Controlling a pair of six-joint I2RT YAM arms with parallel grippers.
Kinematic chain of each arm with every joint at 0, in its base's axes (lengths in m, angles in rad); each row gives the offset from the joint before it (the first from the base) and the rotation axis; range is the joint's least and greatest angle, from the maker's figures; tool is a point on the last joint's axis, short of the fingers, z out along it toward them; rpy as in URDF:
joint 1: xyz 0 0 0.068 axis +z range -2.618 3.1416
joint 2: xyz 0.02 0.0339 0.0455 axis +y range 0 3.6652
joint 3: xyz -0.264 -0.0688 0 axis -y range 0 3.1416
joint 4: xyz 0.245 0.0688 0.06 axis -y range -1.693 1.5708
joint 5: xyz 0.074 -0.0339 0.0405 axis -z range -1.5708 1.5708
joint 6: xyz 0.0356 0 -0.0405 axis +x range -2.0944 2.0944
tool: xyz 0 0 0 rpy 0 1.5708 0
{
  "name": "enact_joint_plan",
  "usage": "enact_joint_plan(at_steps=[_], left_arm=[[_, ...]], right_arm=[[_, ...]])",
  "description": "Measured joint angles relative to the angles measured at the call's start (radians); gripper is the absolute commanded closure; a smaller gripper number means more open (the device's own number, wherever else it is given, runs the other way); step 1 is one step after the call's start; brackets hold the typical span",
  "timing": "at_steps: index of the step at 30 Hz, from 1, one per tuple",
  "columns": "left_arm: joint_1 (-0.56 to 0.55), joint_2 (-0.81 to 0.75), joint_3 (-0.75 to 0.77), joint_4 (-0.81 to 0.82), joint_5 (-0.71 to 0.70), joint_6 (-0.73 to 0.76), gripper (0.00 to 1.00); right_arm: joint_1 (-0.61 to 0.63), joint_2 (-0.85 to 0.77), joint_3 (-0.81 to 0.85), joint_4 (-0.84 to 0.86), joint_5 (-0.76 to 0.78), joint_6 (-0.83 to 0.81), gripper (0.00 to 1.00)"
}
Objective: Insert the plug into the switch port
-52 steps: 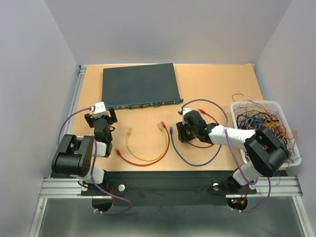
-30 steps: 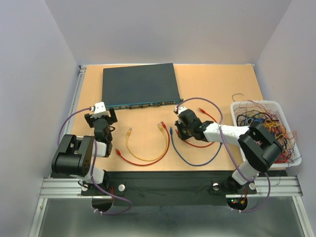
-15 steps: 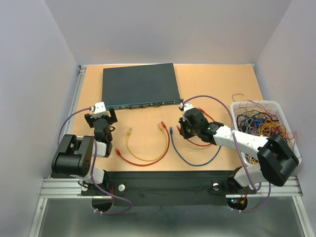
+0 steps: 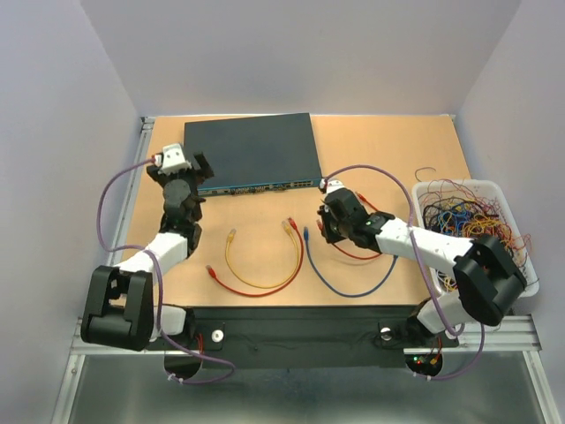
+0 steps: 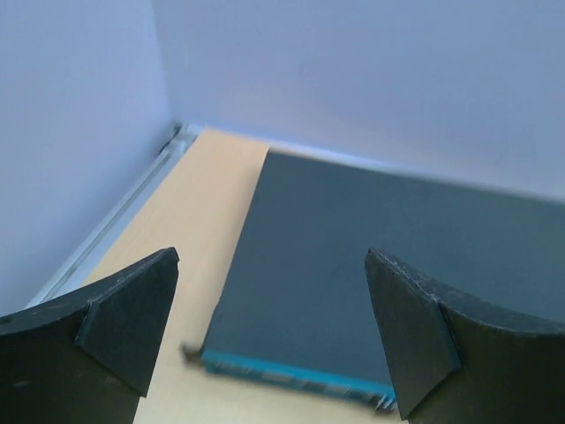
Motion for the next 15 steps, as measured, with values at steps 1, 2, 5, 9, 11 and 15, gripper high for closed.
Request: enact_joint_plan(at_steps=[1,2,5,9,11,15], left_arm=[[0.000,-0.005,0.048,-0.027,0.010,-0.018,0.01],[0.000,-0.005,0.100,-0.058,0.020,-0.045,0.01],[0.017,0.050,0.209,-0.124,0.084,-0.142,0.01],[0.072,0.193,0.314,-0.227,0.215,-0.225,0.01],[0.104,0.258,0.365,-0.310,0.236,-0.250,0.01],[0.190,0.319,0.408,-0.397,0.266,-0.296,0.02]], right_arm=[[0.000,0.023,0.019,-0.001,0.007,0.000,1.00],[0.000,0.039,0.034,-0.003,0.013,-0.001,1.00],[0.000,0.101,0.091,-0.002,0.026,-0.004,1.00],[0.000,0.168,0.164,-0.007,0.049,-0.016,1.00],[0.000,0.195,0.193,-0.005,0.062,-0.021,1.00],[-0.008,0.270,0.257,-0.005,0.085,-0.032,1.00]])
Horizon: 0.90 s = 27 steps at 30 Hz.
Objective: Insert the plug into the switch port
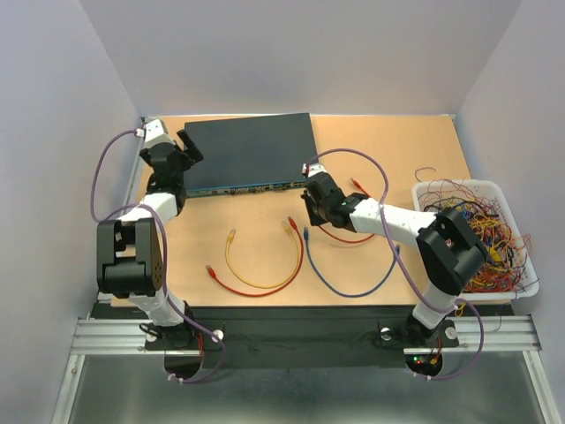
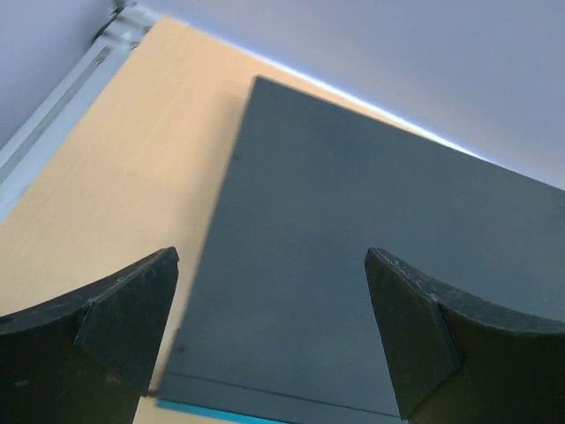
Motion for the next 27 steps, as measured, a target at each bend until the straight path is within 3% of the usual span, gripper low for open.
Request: enact_joint_plan(at_steps=[5,12,27], left_arm=[[0.098,0.051,0.000,-0.025,0.054,-0.027,0.05],[0.098,0.113,0.000,-0.026,0.152,-0.001,0.06],[0.164,0.169,0.028,0.025,0.310,-0.018,0.07]], right_arm=[[-0.040,0.082,0.068,0.000,0.007,-0.005,1.00],[-0.133,0.166,0.146,-0.010,0.008,-0.011,1.00],[-0.129,0.329,0.341,-0.042,0.007,-0.006,1.00]])
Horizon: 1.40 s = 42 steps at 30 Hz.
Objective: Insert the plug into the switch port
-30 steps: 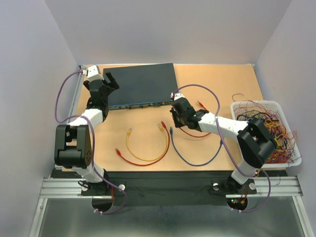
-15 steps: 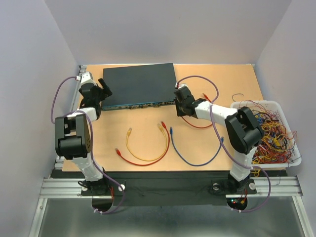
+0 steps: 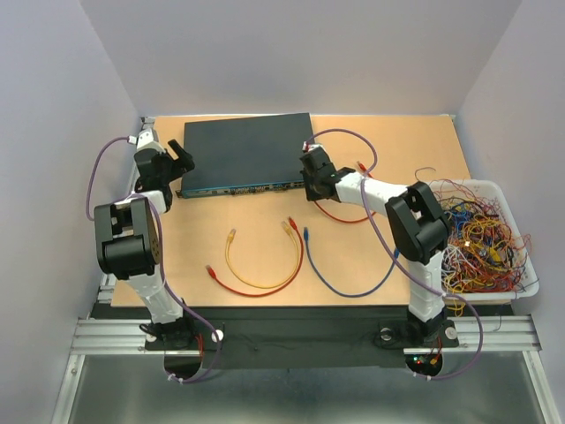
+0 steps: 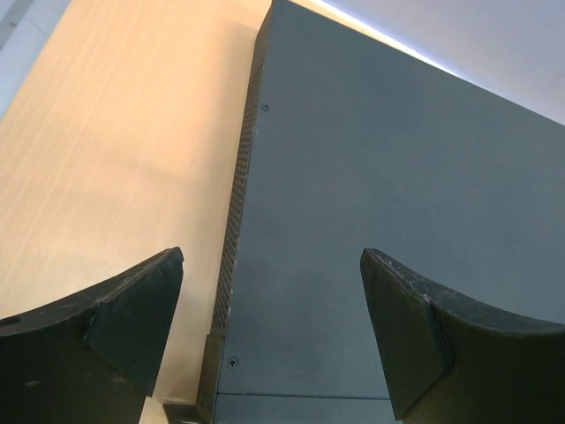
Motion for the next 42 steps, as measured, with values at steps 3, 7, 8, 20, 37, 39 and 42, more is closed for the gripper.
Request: enact_joint_plan(at_steps=[3,7,8,20,37,39,42], left_arm=[[0.006,0.019,0.005,-0.003,0.027,-0.008,0.08],[0.006,0.024,0.005,-0.007,0.051,-0.016,0.09],[0.006,0.024,0.005,-0.007,0.055,-0.018,0.09],[0.013,0.033,0.018,-0.009,0.069,-0.033,0.11],[0.019,0.039,0.038,-0.025,0.077,-0.035,0.12],[0.019,0.039,0.038,-0.025,0.077,-0.035,0.12],[0.019,0.041,0.039,-0.025,0.077,-0.035,0.12]], right_arm=[[0.000,0.010,0.021,-0.023,0.002,0.002,0.99],[0.001,0.021,0.039,-0.043,0.019,0.006,0.99],[0.002,0.024,0.041,-0.045,0.026,0.008,1.00],[0.007,0.026,0.042,-0.053,0.063,0.031,1.00],[0.006,0.026,0.042,-0.048,0.023,0.046,0.99],[0.006,0.024,0.042,-0.048,0.023,0.046,1.00],[0.006,0.008,0.042,-0.050,0.027,0.047,1.00]])
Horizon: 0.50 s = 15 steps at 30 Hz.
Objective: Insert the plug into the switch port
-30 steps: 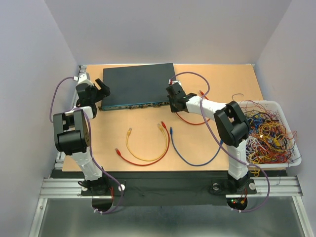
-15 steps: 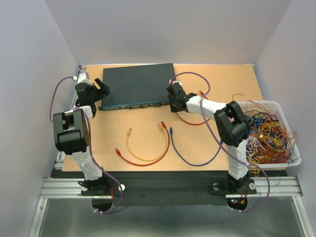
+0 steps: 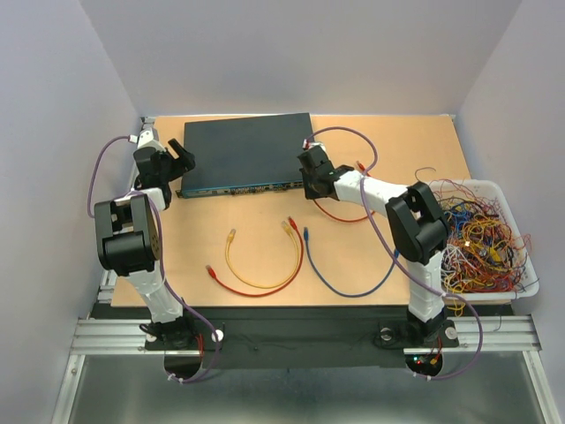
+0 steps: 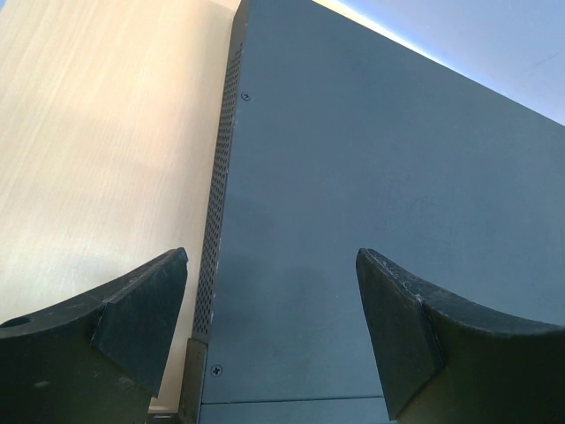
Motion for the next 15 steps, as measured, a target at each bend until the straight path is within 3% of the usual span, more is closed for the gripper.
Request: enact_joint_plan(at_steps=[15], left_arm=[[0.000,0.011,0.005,-0.013,0.000,0.000,0.12]], right_arm=[[0.001,-0.033,0.000,-0.018,0.049,0.007,0.99]])
